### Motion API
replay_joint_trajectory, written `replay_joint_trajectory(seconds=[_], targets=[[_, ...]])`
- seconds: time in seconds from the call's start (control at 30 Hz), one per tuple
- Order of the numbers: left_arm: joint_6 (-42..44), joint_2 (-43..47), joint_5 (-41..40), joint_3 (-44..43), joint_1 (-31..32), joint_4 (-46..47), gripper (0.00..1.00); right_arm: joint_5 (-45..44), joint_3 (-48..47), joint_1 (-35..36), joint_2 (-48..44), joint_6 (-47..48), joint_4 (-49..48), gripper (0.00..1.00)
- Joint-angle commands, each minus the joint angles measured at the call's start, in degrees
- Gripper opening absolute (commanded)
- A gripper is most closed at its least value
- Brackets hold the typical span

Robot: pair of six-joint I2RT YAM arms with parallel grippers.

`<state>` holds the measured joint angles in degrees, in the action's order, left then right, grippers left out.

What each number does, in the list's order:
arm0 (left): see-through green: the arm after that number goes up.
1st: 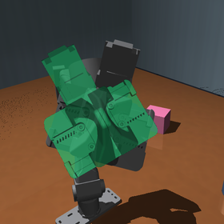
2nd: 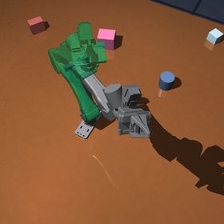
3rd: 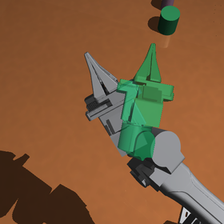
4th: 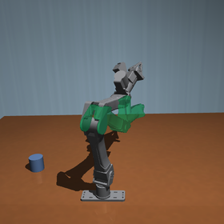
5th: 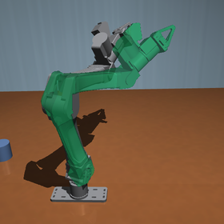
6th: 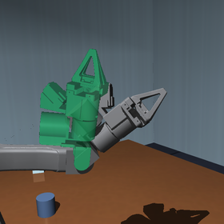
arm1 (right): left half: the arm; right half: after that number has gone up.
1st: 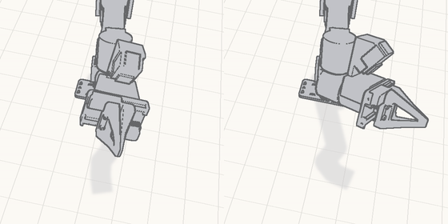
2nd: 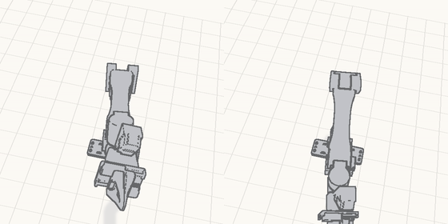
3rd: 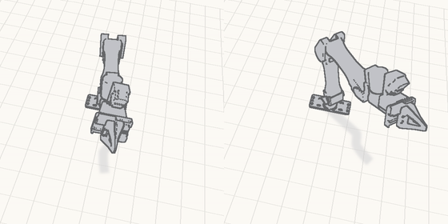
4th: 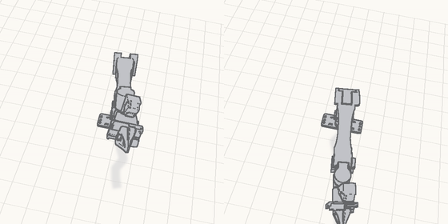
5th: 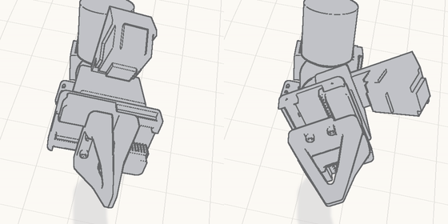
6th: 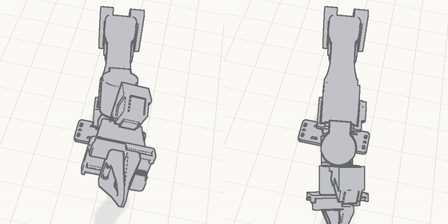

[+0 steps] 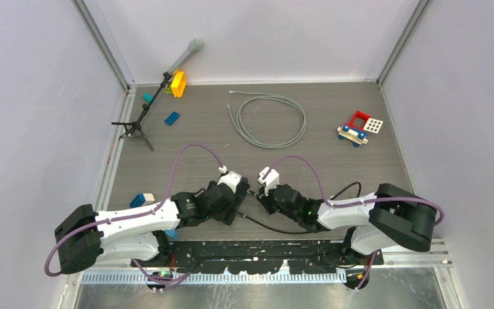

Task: Insert the plug into the switch port
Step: Insert the connector into the switch port.

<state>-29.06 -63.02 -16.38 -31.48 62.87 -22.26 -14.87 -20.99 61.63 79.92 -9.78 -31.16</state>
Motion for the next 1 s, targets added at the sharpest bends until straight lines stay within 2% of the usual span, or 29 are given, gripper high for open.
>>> replay_joint_trajectory(seconds=[0.0, 0.6, 0.97], targets=[[3.85, -1.68, 10.94, 0.05, 3.38, 3.97, 0.00, -1.79, -3.65, -0.99, -0.85, -0.14, -6.74, 0.00], [5.92, -1.56, 15.43, 0.36, 5.23, 6.19, 0.00, -0.51, -7.89, -0.99, 0.81, -1.20, -10.14, 0.00], [6.90, 0.10, 19.10, 1.23, 5.33, 7.53, 0.00, 4.74, -10.99, -1.05, 2.40, -0.01, -12.46, 0.01]])
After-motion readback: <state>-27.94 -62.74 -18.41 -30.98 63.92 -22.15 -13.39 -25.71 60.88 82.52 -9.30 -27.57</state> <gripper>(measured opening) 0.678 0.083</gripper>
